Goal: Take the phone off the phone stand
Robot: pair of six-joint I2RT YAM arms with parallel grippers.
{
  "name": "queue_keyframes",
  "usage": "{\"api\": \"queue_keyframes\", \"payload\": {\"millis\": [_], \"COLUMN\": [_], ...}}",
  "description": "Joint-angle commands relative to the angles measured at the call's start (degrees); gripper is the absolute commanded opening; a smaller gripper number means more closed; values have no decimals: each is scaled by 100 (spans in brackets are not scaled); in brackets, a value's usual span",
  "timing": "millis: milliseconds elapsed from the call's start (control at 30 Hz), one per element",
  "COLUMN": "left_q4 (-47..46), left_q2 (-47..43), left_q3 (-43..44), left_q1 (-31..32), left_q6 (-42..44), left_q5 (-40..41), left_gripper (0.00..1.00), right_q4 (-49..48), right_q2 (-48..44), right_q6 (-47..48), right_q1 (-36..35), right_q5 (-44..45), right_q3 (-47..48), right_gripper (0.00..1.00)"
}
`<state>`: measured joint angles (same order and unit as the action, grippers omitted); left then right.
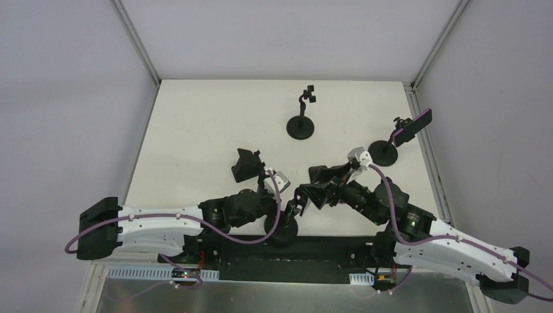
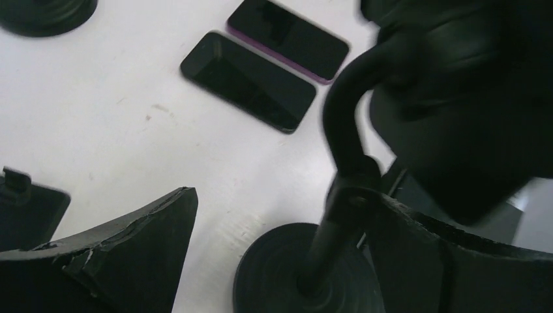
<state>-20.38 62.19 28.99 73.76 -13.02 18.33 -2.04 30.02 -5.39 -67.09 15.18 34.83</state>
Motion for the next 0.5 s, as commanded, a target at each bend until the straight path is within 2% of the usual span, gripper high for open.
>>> {"api": "queue_keyframes", "payload": {"millis": [0, 200, 367, 467], "left_q4": [-738, -792, -802, -801], "left_q2": [-706, -1044, -1269, -1524], "left_q3": [-279, -488, -617, -742], "left_q1": [-41, -38, -45, -38], "left_q6": [587, 1210, 1554, 1638], "left_q5": [-1205, -2423, -2921, -2901], "left_gripper": [99, 97, 95, 95], "right_q4": [-497, -593, -648, -632], "right_q2": [-11, 238, 304, 205], "right_q6": [137, 125, 255, 456], "right_q1": [-46, -46, -42, -49], "right_q5": [-205, -261, -566, -788], "right_q3": [292, 459, 464, 404], "right_gripper": [0, 0, 0, 0]}}
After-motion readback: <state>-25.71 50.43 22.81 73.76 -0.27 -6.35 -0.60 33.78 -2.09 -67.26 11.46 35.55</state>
